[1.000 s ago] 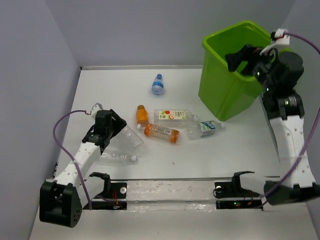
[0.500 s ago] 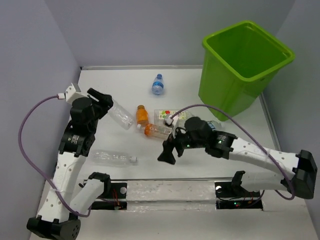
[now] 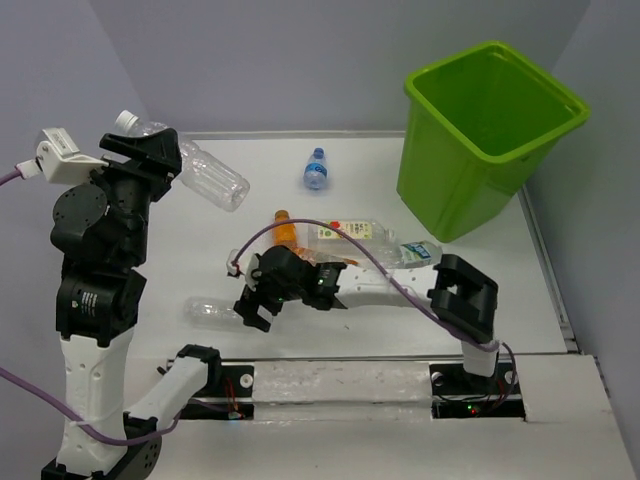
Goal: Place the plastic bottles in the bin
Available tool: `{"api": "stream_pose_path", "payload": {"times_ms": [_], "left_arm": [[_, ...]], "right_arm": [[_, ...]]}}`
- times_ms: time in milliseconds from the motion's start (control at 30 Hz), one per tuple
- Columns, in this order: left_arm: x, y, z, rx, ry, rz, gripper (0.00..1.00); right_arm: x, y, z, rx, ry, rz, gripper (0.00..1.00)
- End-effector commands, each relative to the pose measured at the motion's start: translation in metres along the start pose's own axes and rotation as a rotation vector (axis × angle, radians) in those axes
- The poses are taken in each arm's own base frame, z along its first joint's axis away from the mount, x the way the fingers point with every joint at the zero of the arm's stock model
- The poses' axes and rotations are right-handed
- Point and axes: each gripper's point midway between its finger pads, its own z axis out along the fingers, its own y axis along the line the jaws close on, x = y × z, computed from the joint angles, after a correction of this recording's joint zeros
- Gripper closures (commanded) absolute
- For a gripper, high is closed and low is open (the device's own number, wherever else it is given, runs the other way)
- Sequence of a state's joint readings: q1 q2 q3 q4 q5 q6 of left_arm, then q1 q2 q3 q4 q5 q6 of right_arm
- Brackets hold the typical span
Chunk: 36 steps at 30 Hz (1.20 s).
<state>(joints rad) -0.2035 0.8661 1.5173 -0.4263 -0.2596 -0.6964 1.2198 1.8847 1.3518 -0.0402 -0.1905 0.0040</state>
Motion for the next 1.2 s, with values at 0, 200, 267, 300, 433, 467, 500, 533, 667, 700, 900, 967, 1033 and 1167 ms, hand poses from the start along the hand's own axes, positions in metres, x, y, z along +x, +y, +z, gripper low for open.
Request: {"api": "stream_pose_path", "payload": {"times_ms": [0,200,267,300,433,467,500,533,667,700,900,967,1033,1167], "left_arm": [[-0.006,-0.015,0.001,0.041,0.007,0.011,0.57],[-0.008,-0.022,0.001,0.066,0.009,0.007,0.57],[-0.010,-0.028,0.000,0.089,0.012,0.000,0.57],[-0.010,-0.031,0.000,0.096,0.015,-0.003,0.57],[-0.019,-0.040,-0.005,0.126,0.000,-0.016,0.58],[-0.023,-0.042,-0.007,0.131,-0.007,-0.020,0.58],[-0.025,-0.043,-0.008,0.135,-0.012,-0.023,0.58],[-0.029,-0.046,-0.012,0.145,-0.020,-0.028,0.58],[-0.046,-0.066,-0.027,0.221,-0.046,-0.059,0.59],[-0.047,-0.073,-0.030,0.250,-0.037,-0.069,0.59],[-0.053,-0.105,-0.040,0.386,-0.008,-0.118,0.62],[-0.044,-0.112,-0.035,0.421,0.031,-0.132,0.62],[-0.028,-0.113,-0.023,0.432,0.085,-0.150,0.62],[-0.011,-0.123,-0.005,0.471,0.129,-0.173,0.62]], "right_arm": [[-0.016,-0.001,0.035,-0.004,-0.010,-0.107,0.00],[0.006,0.019,0.071,-0.097,0.062,-0.090,0.00],[0.017,0.010,0.082,-0.058,0.085,-0.075,0.02],[0.014,0.006,0.083,-0.030,0.072,-0.069,0.08],[-0.031,-0.003,0.055,0.074,-0.116,0.001,0.63],[-0.060,-0.007,0.031,0.122,-0.201,0.008,0.66],[-0.079,-0.010,0.016,0.153,-0.245,0.008,0.66],[-0.090,-0.016,0.002,0.199,-0.276,0.010,0.72],[-0.132,-0.067,-0.087,0.432,-0.412,0.046,0.75],[-0.151,-0.075,-0.125,0.465,-0.477,0.064,0.75],[-0.178,-0.190,-0.316,0.863,-0.667,0.156,0.77],[-0.189,-0.204,-0.383,0.963,-0.767,0.167,0.78],[-0.185,-0.236,-0.454,1.146,-0.788,0.164,0.78],[-0.164,-0.284,-0.538,1.314,-0.811,0.227,0.79]]}}
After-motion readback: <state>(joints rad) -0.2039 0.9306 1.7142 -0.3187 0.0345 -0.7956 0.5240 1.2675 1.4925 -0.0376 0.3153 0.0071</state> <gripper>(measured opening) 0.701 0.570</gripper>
